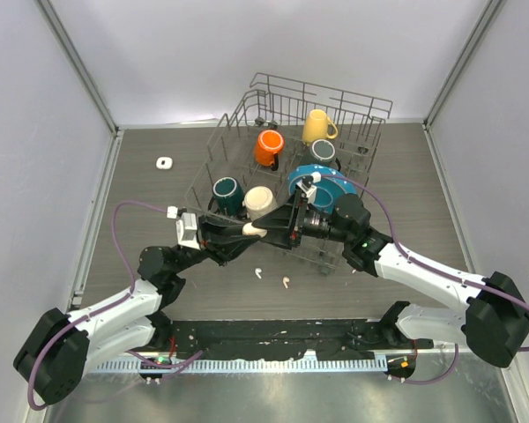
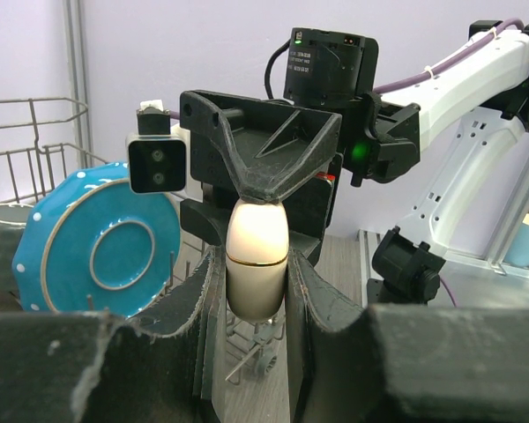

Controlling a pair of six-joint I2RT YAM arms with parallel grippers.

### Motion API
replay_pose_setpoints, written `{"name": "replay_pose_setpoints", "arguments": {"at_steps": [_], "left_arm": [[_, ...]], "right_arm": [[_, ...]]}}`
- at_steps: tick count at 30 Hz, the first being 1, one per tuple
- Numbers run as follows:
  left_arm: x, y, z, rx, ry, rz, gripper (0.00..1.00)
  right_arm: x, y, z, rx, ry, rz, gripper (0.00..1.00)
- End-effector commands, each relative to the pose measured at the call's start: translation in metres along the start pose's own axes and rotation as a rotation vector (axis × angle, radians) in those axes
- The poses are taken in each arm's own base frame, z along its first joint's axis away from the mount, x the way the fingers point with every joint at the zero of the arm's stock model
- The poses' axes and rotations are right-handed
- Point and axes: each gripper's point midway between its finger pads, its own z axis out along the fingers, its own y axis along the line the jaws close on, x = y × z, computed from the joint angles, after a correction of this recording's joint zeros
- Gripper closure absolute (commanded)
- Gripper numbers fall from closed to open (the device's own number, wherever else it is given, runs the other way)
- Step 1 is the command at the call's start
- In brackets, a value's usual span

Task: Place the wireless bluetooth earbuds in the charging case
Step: Pick up the charging case at the center of the board.

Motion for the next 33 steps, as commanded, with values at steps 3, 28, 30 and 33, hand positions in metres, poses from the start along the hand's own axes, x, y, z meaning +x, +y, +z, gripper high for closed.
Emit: {"name": "replay_pose_setpoints", "arguments": {"at_steps": [3, 28, 30, 33], "left_arm": [[-0.0157, 0.0000, 0.0092, 0.010, -0.040, 0.033, 0.91], [-0.0152, 0.0015, 0.0125, 0.000, -0.036, 0.007, 0.59], [-0.0144, 0.0026, 0.0122, -0.004, -0.034, 0.009, 0.59], [-0.0149, 0.0021, 0.0124, -0.004, -0.036, 0.013, 0.72]], "right_arm": [[0.0092, 0.0195, 0.0003, -0.067, 0.031, -0.079, 0.85], [0.0096, 0.0199, 0.0010, -0.088, 0.031, -0.072, 0.93], [0.0097, 0.0206, 0.0003, -0.098, 0.032, -0.060, 0.93], [0.0095, 0.0210, 0.0006, -0.109, 0.032, -0.059, 0.93]]}}
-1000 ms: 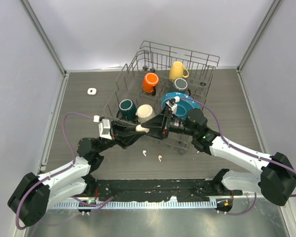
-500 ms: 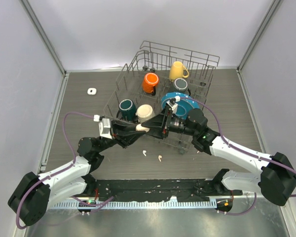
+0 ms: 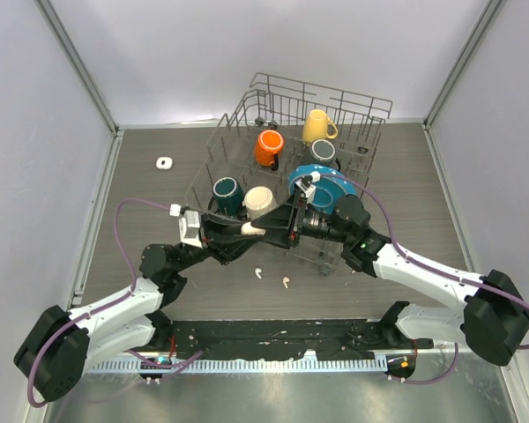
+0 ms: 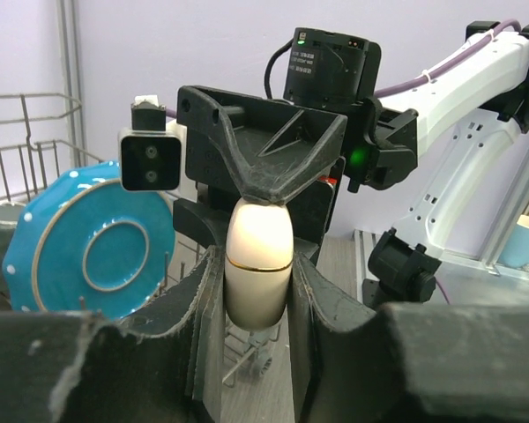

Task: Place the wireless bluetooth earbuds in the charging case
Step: Pick up the charging case at the center of the board.

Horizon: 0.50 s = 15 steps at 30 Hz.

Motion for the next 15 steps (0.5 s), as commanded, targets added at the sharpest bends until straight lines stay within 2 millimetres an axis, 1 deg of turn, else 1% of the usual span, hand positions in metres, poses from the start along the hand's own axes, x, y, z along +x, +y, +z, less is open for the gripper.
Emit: {"name": "replay_pose_setpoints", "arguments": {"at_steps": [1, 4, 5, 6, 9, 11, 12, 14, 15], "left_arm": [[-0.017, 0.001, 0.008, -0.002, -0.048, 0.039, 0.74], [-0.016, 0.001, 0.008, -0.004, -0.047, 0.037, 0.72], [-0.016, 0.001, 0.008, -0.004, -0.048, 0.038, 0.74], [-0.016, 0.002, 0.008, -0.006, -0.048, 0.040, 0.86], [-0.017, 0.002, 0.008, -0.010, -0.053, 0.044, 1.00], [-0.019, 0.004, 0.007, -0.024, -0.063, 0.045, 1.00], [-0.020, 0.005, 0.007, -0.032, -0.067, 0.046, 1.00], [-0.018, 0.007, 0.005, -0.043, -0.067, 0.048, 1.00], [-0.020, 0.008, 0.004, -0.055, -0.078, 0.048, 1.00]], "right_arm": [[0.007, 0.017, -0.001, -0.080, 0.031, -0.027, 0.93], [0.007, 0.020, -0.001, -0.099, 0.031, -0.021, 0.93], [0.007, 0.019, -0.001, -0.099, 0.033, -0.018, 0.93], [0.008, 0.019, -0.001, -0.102, 0.034, -0.018, 0.93], [0.008, 0.018, -0.002, -0.104, 0.033, -0.013, 0.93], [0.008, 0.017, -0.002, -0.103, 0.033, -0.022, 0.89], [0.008, 0.015, -0.002, -0.097, 0.032, -0.027, 0.76], [0.006, 0.012, -0.003, -0.080, 0.014, -0.069, 0.59], [0.005, 0.005, -0.003, -0.041, 0.006, -0.082, 0.43]]}}
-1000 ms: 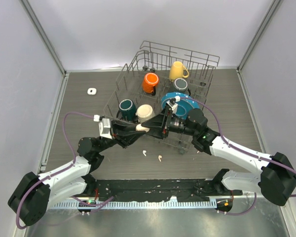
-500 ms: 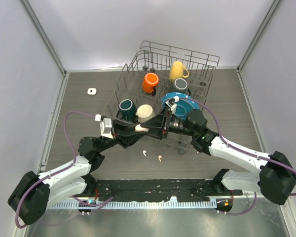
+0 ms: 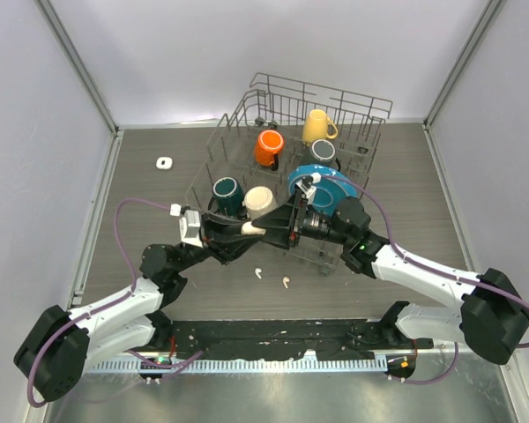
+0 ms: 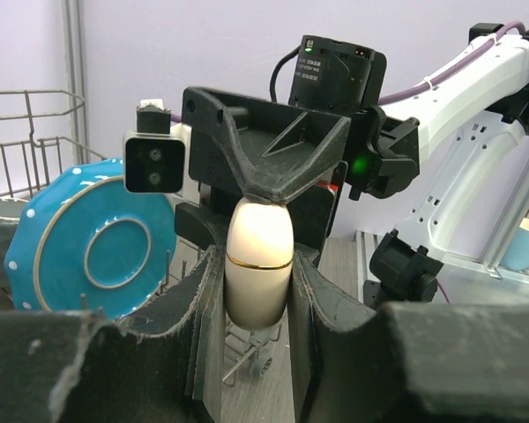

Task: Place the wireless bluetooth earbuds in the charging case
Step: Open the charging case.

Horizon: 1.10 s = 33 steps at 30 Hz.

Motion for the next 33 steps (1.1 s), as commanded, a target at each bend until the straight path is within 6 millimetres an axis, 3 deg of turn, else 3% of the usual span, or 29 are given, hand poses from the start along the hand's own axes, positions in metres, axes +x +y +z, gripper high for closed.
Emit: {"name": "replay_pose_setpoints", "arguments": {"at_steps": [1, 2, 3, 5, 9, 11, 14, 16, 23, 33], "left_arm": [[-0.019, 0.008, 0.002, -0.056, -0.074, 0.045, 1.00], [-0.020, 0.009, 0.001, -0.061, -0.081, 0.050, 1.00], [-0.022, 0.011, -0.001, -0.082, -0.094, 0.054, 1.00], [-0.024, 0.014, -0.005, -0.105, -0.109, 0.060, 1.00], [-0.027, 0.016, -0.011, -0.138, -0.136, 0.067, 1.00], [-0.027, 0.016, -0.012, -0.137, -0.138, 0.066, 1.00], [-0.026, 0.012, -0.010, -0.114, -0.131, 0.054, 1.00], [-0.027, 0.010, -0.008, -0.098, -0.129, 0.048, 1.00], [-0.022, 0.002, 0.003, -0.027, -0.092, 0.024, 1.00], [-0.019, -0.002, 0.009, 0.019, -0.069, 0.017, 1.00]], "right_arm": [[0.006, 0.008, -0.006, 0.004, 0.003, -0.132, 0.33], [-0.001, 0.003, -0.006, 0.039, -0.041, -0.229, 0.22], [-0.006, -0.007, -0.008, 0.130, -0.062, -0.237, 0.20], [-0.022, -0.004, -0.018, 0.204, -0.160, -0.339, 0.15], [-0.038, -0.001, -0.045, 0.354, -0.246, -0.565, 0.15], [-0.038, 0.011, -0.050, 0.340, -0.256, -0.628, 0.15], [-0.038, 0.011, -0.050, 0.382, -0.216, -0.700, 0.15], [-0.036, 0.001, -0.051, 0.433, -0.177, -0.721, 0.15], [-0.034, 0.011, -0.044, 0.429, -0.145, -0.762, 0.15], [-0.034, 0.002, -0.034, 0.448, -0.108, -0.748, 0.17]]}}
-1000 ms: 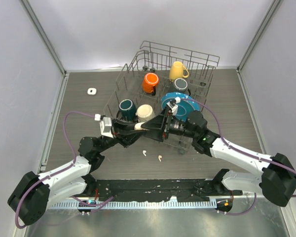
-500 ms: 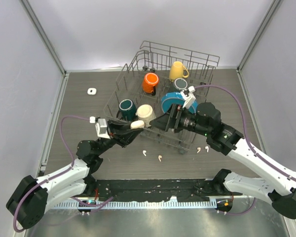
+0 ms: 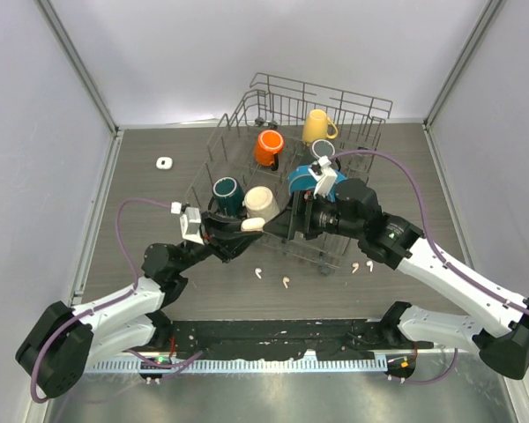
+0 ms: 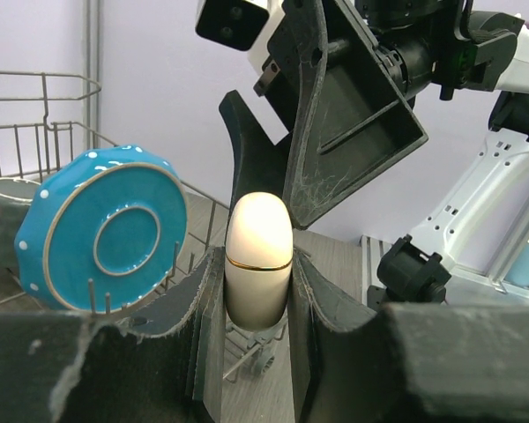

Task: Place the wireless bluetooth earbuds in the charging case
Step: Open the charging case.

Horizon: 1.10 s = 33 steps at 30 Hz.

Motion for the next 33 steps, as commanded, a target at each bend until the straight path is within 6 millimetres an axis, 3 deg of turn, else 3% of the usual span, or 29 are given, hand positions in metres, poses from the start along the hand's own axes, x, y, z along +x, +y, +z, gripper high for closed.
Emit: {"name": "replay_pose_setpoints", "arguments": {"at_steps": [1, 20, 25, 33], "left_arm": [[-0.024, -0.014, 0.010, 0.077, -0.064, 0.051, 1.00], [-0.009, -0.039, 0.004, 0.207, 0.010, 0.021, 1.00], [-0.009, -0.038, 0.003, 0.197, 0.007, 0.025, 1.00], [-0.011, -0.017, 0.001, 0.079, -0.020, 0.094, 1.00]], "right_arm": [[-0.014, 0.017, -0.002, -0.042, -0.033, -0.041, 0.17], [-0.030, 0.026, 0.004, -0.077, -0.086, 0.038, 0.17], [-0.035, 0.021, 0.004, -0.076, -0.100, 0.083, 0.17], [-0.031, 0.051, -0.012, -0.250, -0.074, 0.130, 0.16]]}}
